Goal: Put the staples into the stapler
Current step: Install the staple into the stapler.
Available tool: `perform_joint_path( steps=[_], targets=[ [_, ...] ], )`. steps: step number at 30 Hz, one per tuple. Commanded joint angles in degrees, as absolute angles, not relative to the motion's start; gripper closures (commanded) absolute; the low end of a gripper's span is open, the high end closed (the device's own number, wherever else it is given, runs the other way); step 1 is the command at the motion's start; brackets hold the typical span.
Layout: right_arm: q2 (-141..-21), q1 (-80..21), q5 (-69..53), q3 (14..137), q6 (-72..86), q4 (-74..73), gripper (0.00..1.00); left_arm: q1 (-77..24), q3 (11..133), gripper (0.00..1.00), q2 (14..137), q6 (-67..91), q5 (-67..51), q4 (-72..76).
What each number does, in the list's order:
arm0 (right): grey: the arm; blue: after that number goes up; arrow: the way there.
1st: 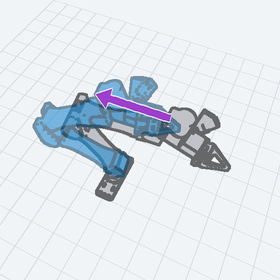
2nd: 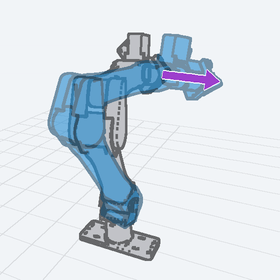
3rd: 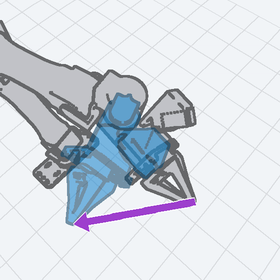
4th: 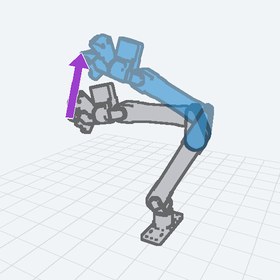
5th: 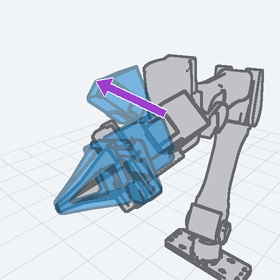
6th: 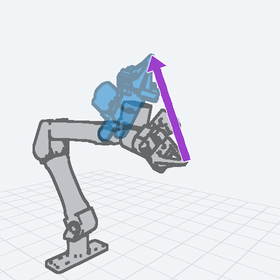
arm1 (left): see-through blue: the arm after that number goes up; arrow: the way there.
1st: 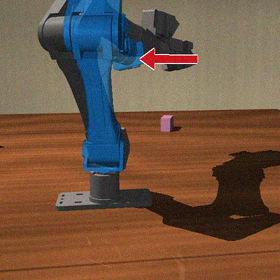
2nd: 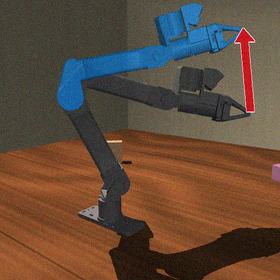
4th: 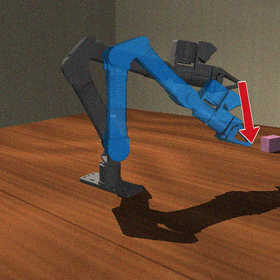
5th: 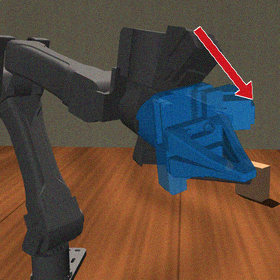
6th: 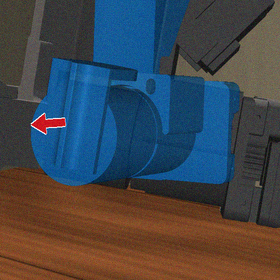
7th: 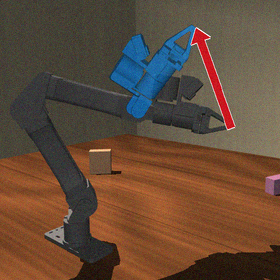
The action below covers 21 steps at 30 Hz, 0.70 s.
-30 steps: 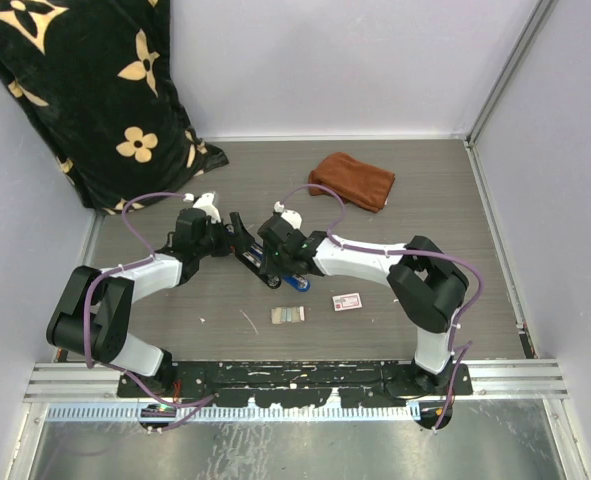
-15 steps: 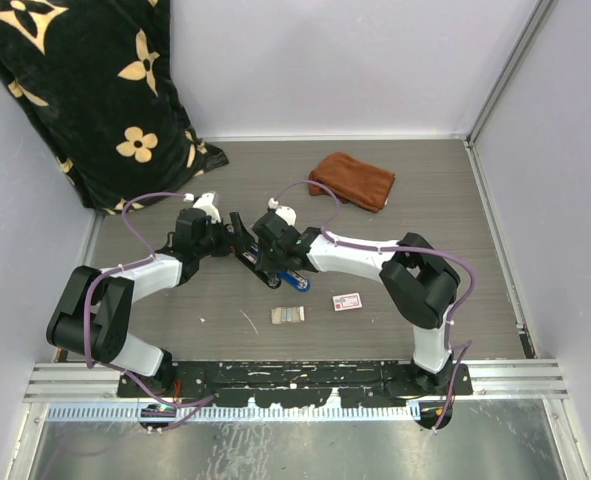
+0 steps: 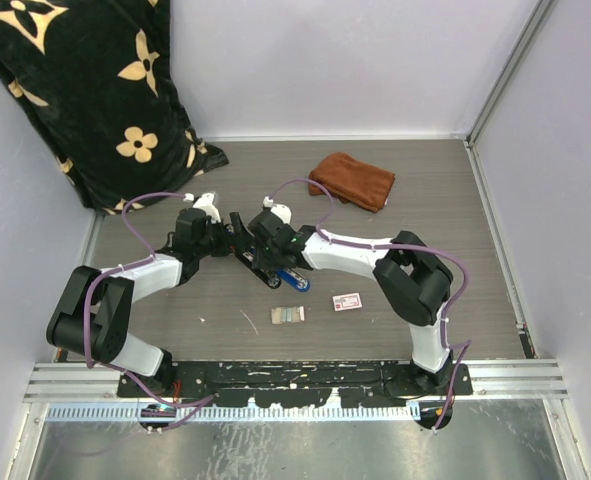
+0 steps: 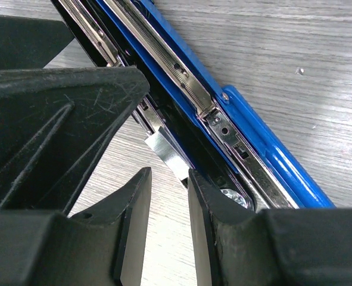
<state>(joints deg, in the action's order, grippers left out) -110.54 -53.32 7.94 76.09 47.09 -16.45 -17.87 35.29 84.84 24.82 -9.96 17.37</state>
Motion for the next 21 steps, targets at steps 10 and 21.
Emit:
perform_joint_path(
  steps=[10,21],
  targets=[
    [-108.93,-53.70,12.01,80.13,45.01,-17.93,0.59,-17.71,35.95,0.01,83.19,24.35,-11.25,21.74],
    [-107.87,-53.70,13.40,81.20,40.23,-16.79,0.76,-17.73,33.71,0.01,79.54,23.87,-8.00,23.00]
  ],
)
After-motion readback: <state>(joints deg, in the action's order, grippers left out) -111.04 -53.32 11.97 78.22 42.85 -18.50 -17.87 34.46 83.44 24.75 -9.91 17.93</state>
